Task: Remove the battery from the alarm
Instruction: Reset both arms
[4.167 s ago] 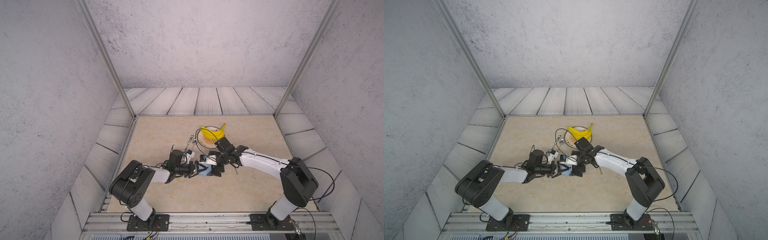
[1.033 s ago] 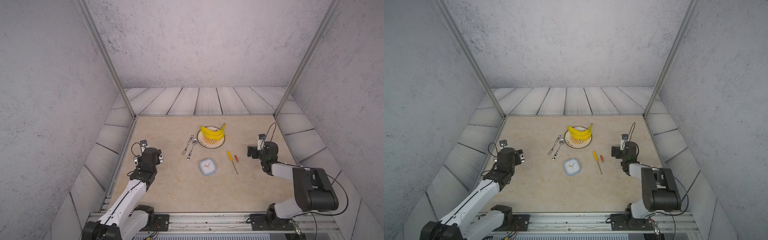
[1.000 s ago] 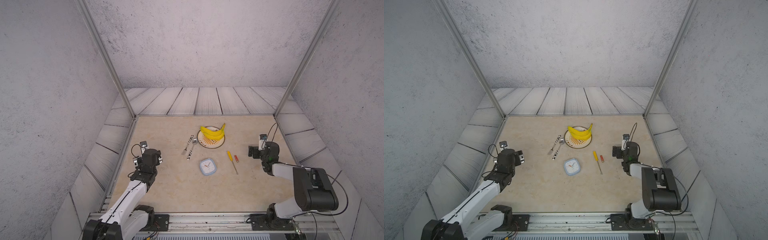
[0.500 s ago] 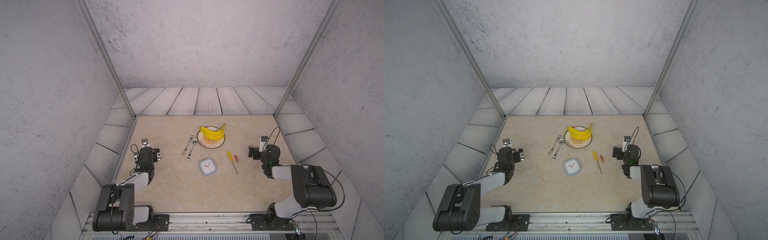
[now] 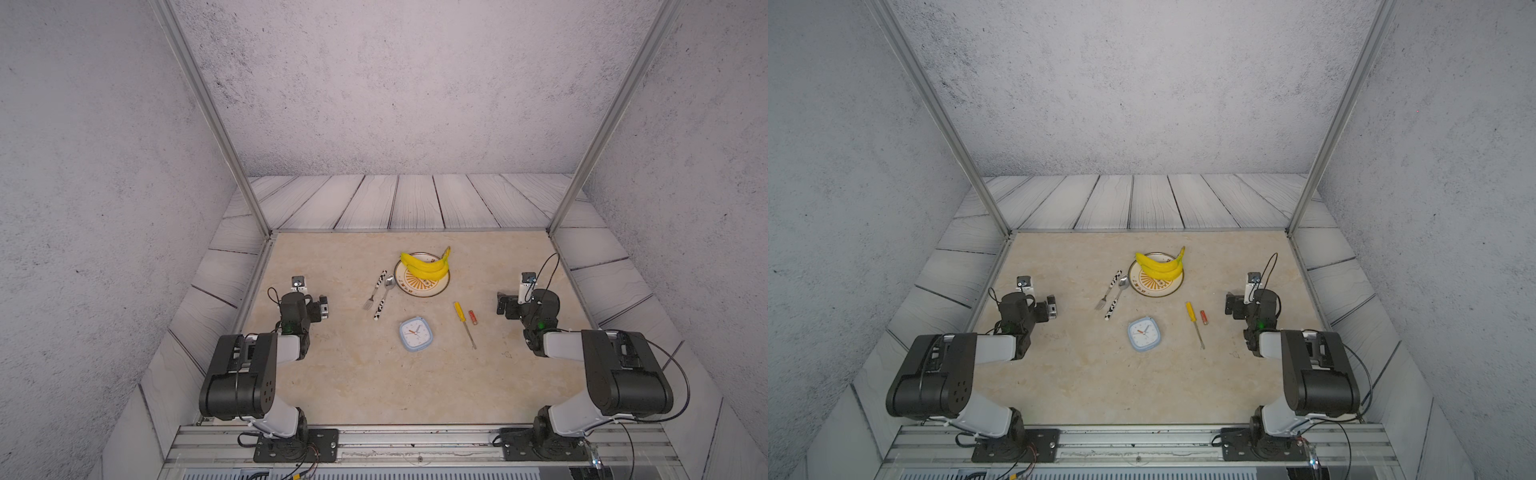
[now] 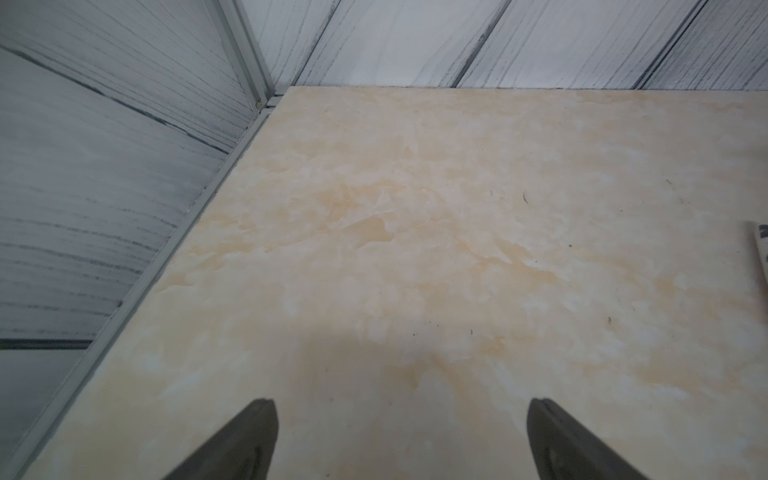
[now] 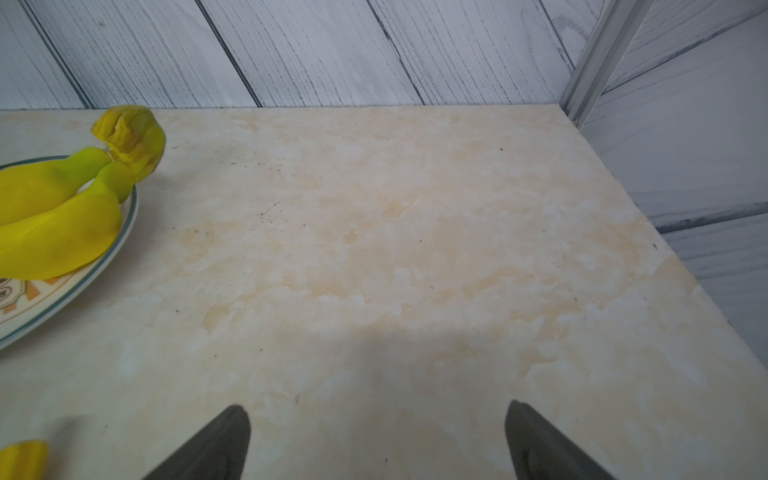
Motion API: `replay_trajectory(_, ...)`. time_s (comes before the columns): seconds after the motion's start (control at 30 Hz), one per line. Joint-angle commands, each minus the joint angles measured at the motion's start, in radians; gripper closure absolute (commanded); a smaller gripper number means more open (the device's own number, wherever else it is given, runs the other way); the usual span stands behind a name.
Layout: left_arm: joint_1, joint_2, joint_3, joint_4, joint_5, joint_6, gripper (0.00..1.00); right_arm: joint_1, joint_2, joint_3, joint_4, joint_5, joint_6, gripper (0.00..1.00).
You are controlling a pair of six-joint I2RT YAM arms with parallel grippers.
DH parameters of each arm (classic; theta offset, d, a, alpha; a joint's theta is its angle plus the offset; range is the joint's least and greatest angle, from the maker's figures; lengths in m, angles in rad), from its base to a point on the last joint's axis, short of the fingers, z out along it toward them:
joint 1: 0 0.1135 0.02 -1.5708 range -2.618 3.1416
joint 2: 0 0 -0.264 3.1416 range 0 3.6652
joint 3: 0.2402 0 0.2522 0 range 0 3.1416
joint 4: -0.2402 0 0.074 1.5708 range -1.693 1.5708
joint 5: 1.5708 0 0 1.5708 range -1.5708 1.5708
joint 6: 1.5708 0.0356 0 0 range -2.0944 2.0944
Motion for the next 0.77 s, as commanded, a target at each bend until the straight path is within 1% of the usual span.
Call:
replay_trajectory(0.0, 0.008, -0.015, 0.028, 0.013, 0.027, 0.013, 0.01, 0.004, -0.013, 0.015, -0.008, 0.016, 0.005, 0.00)
replay_trajectory(0.73, 0.008, -0.019, 0.030, 0.004, 0.025, 0.015, 0.01, 0.005, -0.010, 0.018, -0.012, 0.016, 0.005, 0.00)
